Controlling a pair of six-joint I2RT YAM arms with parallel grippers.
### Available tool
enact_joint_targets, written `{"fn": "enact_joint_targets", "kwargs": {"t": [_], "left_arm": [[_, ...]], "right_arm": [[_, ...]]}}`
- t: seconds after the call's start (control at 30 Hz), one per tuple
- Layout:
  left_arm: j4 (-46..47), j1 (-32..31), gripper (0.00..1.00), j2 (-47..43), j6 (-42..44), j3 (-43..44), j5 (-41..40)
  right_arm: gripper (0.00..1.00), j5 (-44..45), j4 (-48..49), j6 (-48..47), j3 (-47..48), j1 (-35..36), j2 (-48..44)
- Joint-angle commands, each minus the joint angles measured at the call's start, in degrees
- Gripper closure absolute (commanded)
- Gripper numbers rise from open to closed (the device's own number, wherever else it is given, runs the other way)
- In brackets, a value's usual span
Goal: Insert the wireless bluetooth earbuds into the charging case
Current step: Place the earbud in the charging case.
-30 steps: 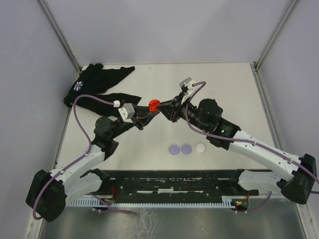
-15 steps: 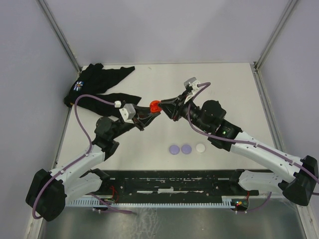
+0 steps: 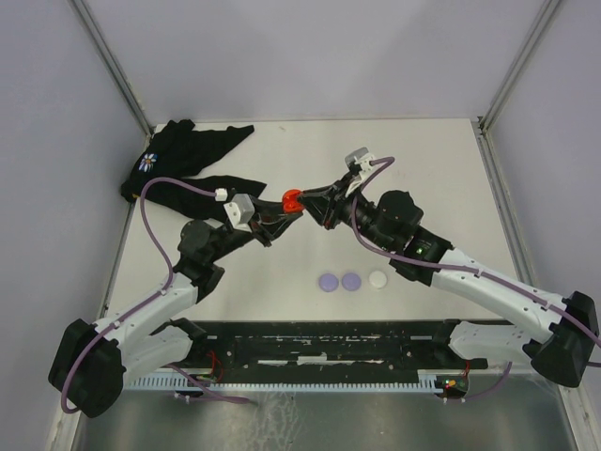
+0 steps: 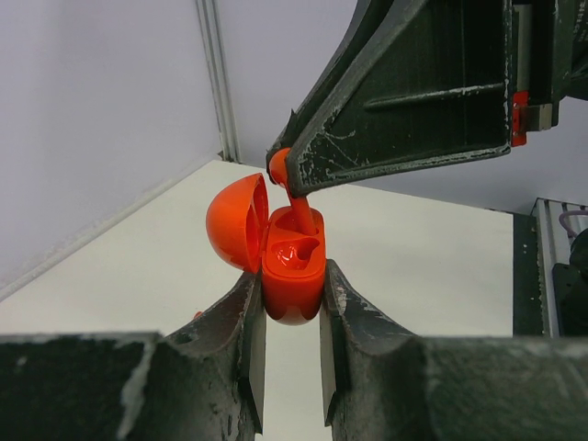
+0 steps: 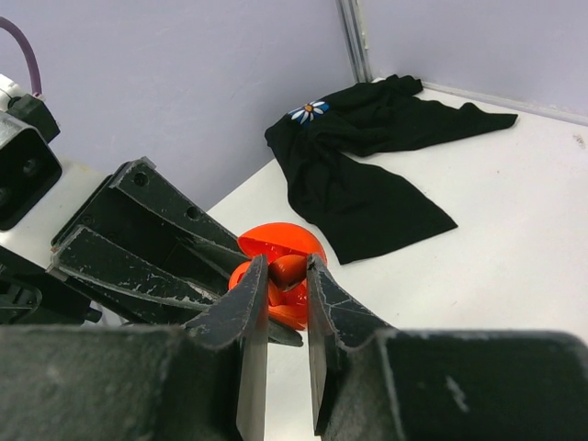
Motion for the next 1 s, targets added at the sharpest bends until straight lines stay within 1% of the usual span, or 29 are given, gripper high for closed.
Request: {"fn": "enact_joint_targets", "kwargs": {"t": [0.0,0.2,0.23,0.43,0.6,0.7,0.8,0.9,0.97], "left_arm": [[2.9,-0.4,0.97,-0.1,-3.2,3.0,-1.7],[3.7,-0.3,0.97,0.0,-4.6,3.1,-2.3],[3.6,-0.3,0.97,0.0,-4.8,2.8,-2.8],[4.0,-0.3,0.97,-0.1,-5.6,2.1,-3.3],[4.0,-0.4,0.97,0.0,-5.8,1.3,-3.7],[4.0,-0.3,0.97,0.0,-6.2,0.6,-4.6],[2.7,-0.3,0.97,0.2,-6.3,-0.4,-7.4],[-0.2,-0.1,0.97,0.4,-6.0,-1.2,-10.2],[-1.4,0.0,0.97,0.3,-5.8,-2.0,-11.3]], "right_arm": [[0.86,-2.1,4.0,0.9,-0.3,0.2,0.4],[0.83,-2.0,4.5,0.7,-1.4,0.1,0.1],[0.80,-1.5,4.2,0.3,-1.5,0.2,-0.1],[0.69,0.8,2.5,-1.3,-1.6,0.1,-1.3],[0.54,2.6,0.3,-2.3,-0.6,0.1,-2.0],[0.46,3.7,-2.5,-3.6,1.2,-0.1,-2.3],[0.40,4.5,-6.7,-5.1,3.3,-1.2,-2.3],[0.35,4.6,-11.9,-6.2,5.8,-3.6,-1.4],[0.32,3.1,-14.2,-6.1,7.0,-5.9,-0.7]]}}
